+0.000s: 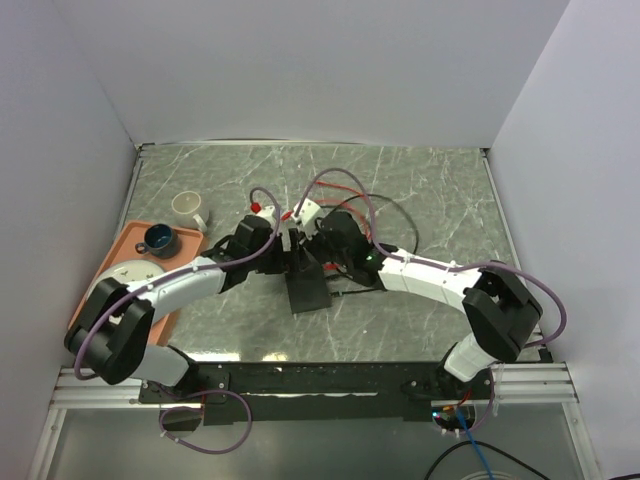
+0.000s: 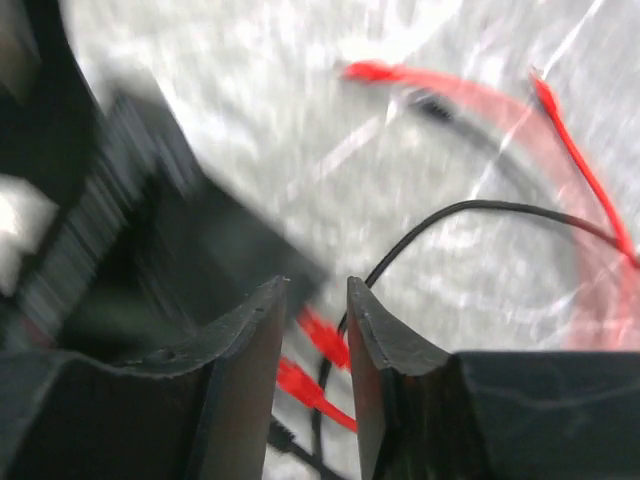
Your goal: Insert the plug into the switch port
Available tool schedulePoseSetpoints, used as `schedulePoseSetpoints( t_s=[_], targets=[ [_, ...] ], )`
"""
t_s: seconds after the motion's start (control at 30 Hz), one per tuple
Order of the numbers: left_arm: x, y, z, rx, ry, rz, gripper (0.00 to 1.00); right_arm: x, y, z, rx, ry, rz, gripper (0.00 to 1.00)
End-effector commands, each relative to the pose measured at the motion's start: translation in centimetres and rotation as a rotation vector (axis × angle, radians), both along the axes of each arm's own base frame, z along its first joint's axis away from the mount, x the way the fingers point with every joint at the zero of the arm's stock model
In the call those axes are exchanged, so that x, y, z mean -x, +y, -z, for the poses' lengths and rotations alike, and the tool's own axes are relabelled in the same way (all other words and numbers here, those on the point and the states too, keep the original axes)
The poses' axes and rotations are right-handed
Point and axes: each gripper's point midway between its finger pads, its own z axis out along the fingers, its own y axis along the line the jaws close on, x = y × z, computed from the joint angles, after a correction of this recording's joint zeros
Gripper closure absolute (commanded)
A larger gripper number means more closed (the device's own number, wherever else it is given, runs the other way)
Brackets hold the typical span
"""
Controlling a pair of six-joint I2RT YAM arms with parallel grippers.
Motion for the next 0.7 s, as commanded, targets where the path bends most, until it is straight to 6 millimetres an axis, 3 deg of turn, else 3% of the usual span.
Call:
schedulePoseSetpoints(
  t_s=[0.0,0.27,0.5,0.67],
  targets=[
    [-0.4,-0.4,-3.1,0.003,-0.025,-0.035,0.01,-1.6,3.8,-5.7,-0.162,-0.106,-0.033,0.59],
    [-0.5,-0.3,-2.3,0.003,-0.003,-0.041,0.01,-0.3,1.4,-1.9,-0.118,-0.009,0.037,0.55],
    [-1.3,0.4,-5.9,0.005,-0.103,-0.044,0.01,-1.3,0.1,-4.4,-0.163,-0.017,0.089,0.42],
    [-1.9,1.5,-8.9,0.020,-0.181,-0.073,0.01,-2.0,-0.6,-6.2,-0.232,0.026,0.123,0.18]
  ],
)
